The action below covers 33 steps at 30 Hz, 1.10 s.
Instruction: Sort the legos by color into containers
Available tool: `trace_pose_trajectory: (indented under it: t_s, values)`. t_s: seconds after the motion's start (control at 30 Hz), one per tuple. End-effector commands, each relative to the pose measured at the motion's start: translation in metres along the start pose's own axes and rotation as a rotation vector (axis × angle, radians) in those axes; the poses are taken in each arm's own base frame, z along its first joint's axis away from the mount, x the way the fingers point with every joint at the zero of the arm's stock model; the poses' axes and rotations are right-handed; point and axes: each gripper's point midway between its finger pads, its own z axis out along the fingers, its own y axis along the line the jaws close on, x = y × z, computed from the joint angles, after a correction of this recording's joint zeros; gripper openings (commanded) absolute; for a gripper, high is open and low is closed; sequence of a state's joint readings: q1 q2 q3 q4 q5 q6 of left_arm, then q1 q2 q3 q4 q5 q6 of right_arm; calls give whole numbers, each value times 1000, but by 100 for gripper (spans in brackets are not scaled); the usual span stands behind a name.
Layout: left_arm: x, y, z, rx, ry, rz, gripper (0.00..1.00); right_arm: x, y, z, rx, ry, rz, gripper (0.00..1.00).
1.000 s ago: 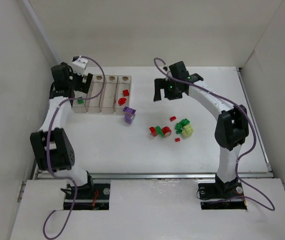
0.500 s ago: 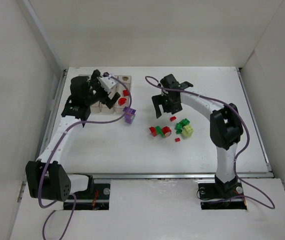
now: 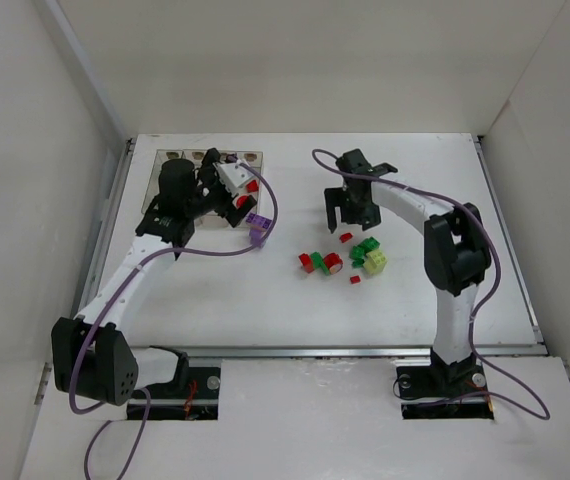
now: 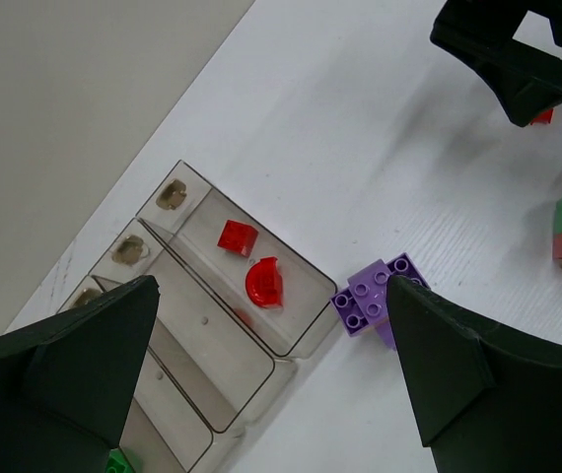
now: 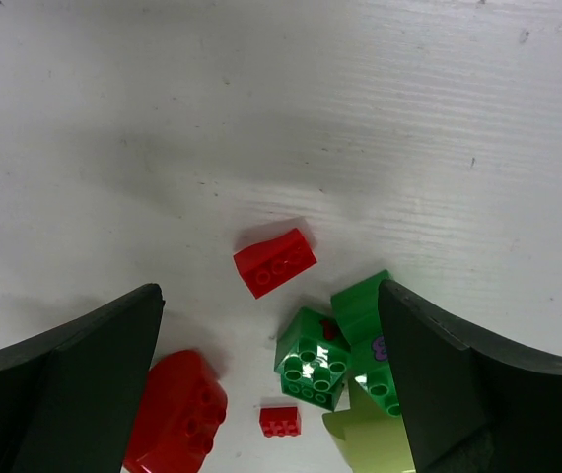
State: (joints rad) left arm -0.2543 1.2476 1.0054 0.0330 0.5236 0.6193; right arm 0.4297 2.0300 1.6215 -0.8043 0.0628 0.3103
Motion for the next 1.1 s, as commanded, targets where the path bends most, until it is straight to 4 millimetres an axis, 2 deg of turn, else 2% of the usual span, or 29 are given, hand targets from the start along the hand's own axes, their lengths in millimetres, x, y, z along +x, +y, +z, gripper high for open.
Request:
trace_pose_trajectory:
  t_s: [0.0, 0.1, 0.27, 0.37, 0.5, 0.53, 0.57, 0.67, 0.7, 0.77, 0.8, 0.87, 0.9, 0.97, 1.03, 1.07]
  values:
    - [-10, 5, -4, -32, -32, 2, 100, -1, 5, 13, -4, -5, -22, 94]
    - [-9, 6, -4, -40, -27, 2, 100, 3, 6, 20, -6, 16, -33, 90]
    - [-9, 6, -4, -40, -27, 2, 100, 9, 6, 31, -11, 33, -33, 79]
    - [-11, 7, -4, -44, -34, 6, 100, 13, 3, 38, -10, 54, -26, 63]
    - [-11, 7, -4, -44, -34, 6, 100, 7, 5, 37, -16, 35, -25, 44]
    - [-11, 7, -4, -44, -34, 6, 100, 7, 5, 37, -16, 35, -25, 38]
    - [-11, 7, -4, -44, -34, 6, 100, 7, 5, 37, -16, 35, -25, 25]
    - [-8, 4, -4, -26, -26, 18, 100, 5, 9, 35, -43, 34, -42, 9]
    - [-10, 1, -3, -18, -30, 33, 100, -6, 14, 27, -62, 5, -41, 1]
    - [-8, -8, -1, 19, -32, 56, 100, -15, 23, 16, -105, -15, -41, 0]
    - [-8, -7, -1, 19, -32, 70, 100, -23, 35, 4, -168, -33, -42, 0]
    - [-13, -19, 3, 65, -50, 121, 100, -53, 52, -31, -270, -112, -28, 0]
    - [-14, -20, 3, 72, -55, 138, 100, -59, 70, -50, -373, -122, -32, 0]
    - [-22, -29, 6, 106, -87, 173, 100, -88, 100, -102, -543, -229, -28, 0]
    - [-33, -30, 6, 121, -138, 200, 100, -95, 129, -144, -747, -256, -48, 0]
    - [-39, -34, 7, 134, -161, 210, 100, -105, 141, -168, -833, -303, -40, 0]
